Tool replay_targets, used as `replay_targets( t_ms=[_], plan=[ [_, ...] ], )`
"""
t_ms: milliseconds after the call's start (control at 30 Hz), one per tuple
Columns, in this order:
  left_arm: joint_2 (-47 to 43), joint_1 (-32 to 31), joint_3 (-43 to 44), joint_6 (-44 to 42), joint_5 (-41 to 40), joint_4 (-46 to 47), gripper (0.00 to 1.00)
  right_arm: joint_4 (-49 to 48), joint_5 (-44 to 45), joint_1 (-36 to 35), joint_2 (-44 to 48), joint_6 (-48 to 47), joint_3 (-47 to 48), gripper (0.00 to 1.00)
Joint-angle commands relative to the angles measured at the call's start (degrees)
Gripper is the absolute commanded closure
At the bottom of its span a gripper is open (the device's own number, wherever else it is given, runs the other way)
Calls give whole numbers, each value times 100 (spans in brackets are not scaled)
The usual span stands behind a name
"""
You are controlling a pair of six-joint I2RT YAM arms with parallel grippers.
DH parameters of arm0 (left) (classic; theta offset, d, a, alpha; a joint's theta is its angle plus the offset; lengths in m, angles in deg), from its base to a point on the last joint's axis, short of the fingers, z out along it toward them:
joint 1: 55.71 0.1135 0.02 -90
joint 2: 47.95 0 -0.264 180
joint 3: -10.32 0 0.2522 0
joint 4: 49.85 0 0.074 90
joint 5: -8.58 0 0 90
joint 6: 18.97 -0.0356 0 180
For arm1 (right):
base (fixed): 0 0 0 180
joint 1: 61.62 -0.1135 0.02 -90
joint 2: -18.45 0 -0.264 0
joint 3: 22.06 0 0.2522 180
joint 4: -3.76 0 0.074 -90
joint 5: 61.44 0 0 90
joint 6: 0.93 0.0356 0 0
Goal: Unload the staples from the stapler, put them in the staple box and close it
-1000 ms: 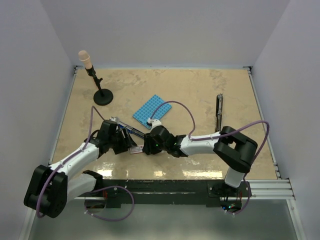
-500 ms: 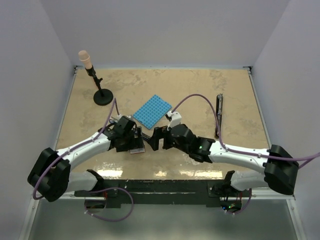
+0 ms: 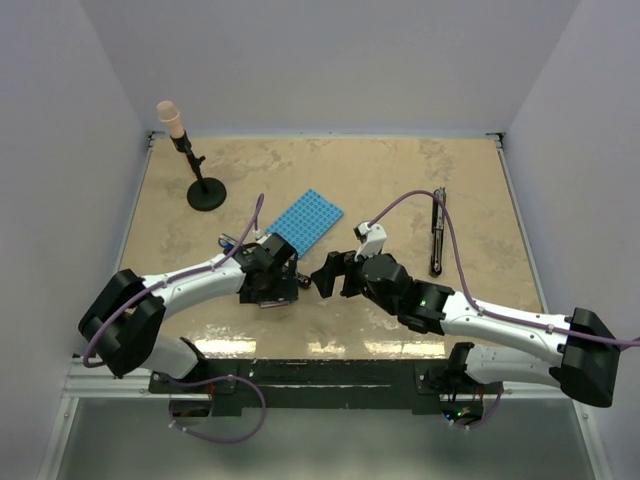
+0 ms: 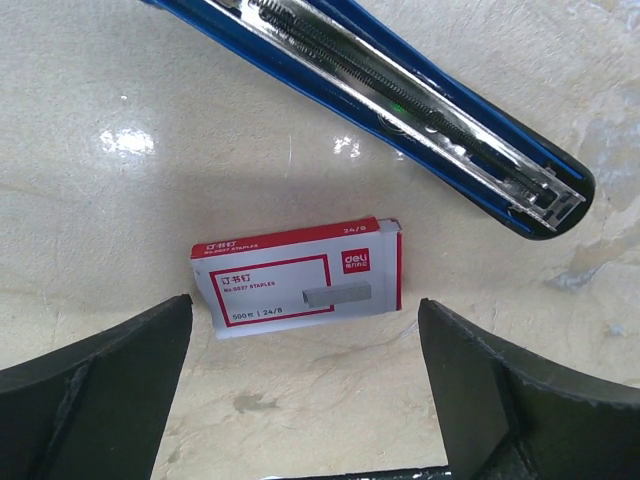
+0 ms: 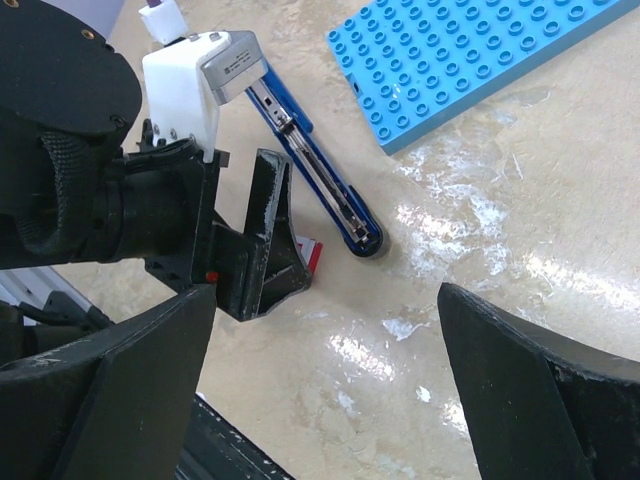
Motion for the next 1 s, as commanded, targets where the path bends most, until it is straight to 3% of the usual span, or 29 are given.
replay_targets(
  t_ms=[0, 333, 800, 967],
  plan=[
    [112, -113, 253, 160, -259, -79, 0, 28, 262, -22, 146, 17, -38, 1],
    [482, -184, 376, 300, -513, -149, 1, 19, 288, -22, 207, -18, -21, 1],
    [464, -193, 411, 336, -628, -228, 26, -95, 157, -23, 85, -9, -12, 1],
    [403, -193, 368, 353, -645, -237, 42, -165, 113, -22, 84, 17, -56, 1]
  ],
)
